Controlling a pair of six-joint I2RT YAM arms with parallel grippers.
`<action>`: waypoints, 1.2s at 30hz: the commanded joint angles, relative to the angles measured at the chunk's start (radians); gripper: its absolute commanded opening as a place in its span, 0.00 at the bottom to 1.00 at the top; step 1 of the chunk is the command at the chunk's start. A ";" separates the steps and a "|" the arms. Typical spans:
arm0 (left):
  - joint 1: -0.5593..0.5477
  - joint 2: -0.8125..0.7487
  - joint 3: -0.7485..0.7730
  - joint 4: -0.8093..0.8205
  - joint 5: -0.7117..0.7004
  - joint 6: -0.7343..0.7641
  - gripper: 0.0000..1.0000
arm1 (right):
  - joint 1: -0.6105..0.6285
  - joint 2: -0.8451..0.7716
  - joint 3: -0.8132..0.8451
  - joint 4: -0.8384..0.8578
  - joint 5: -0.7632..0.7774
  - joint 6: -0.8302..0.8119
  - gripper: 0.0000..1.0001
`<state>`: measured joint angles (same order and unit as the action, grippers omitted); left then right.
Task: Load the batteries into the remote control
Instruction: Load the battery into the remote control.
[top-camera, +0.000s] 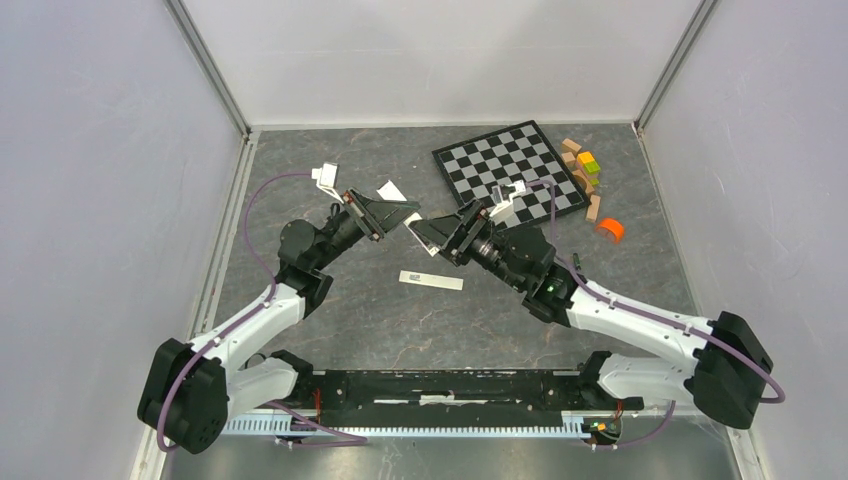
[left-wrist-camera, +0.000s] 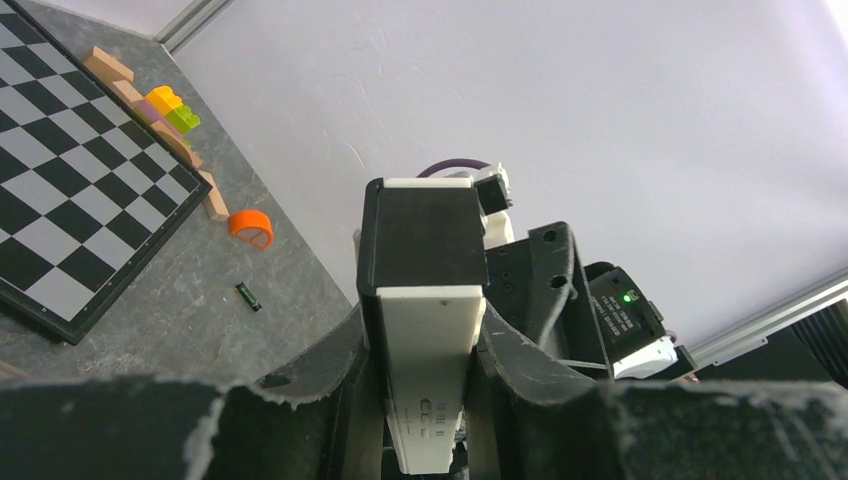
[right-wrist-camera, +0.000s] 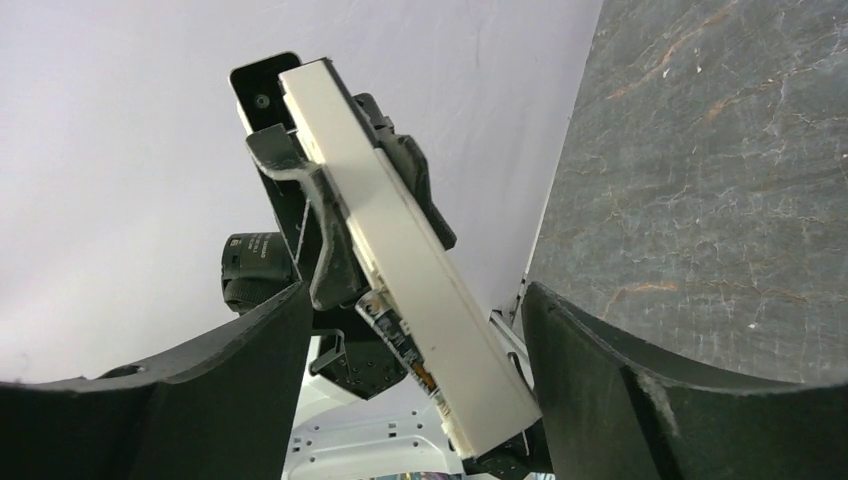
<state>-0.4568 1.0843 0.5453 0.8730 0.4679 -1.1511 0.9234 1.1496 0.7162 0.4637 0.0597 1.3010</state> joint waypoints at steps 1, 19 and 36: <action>-0.003 -0.015 0.016 0.081 0.018 0.033 0.02 | -0.013 0.026 0.023 0.070 -0.043 0.046 0.78; -0.003 -0.023 0.037 0.074 0.011 -0.037 0.02 | -0.033 0.046 -0.021 0.133 -0.103 0.067 0.43; -0.003 -0.047 0.054 -0.034 0.010 -0.010 0.02 | -0.080 -0.036 -0.063 0.135 -0.172 -0.147 0.70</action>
<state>-0.4568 1.0607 0.5533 0.8204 0.4736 -1.1843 0.8486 1.1313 0.6479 0.5812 -0.0723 1.2247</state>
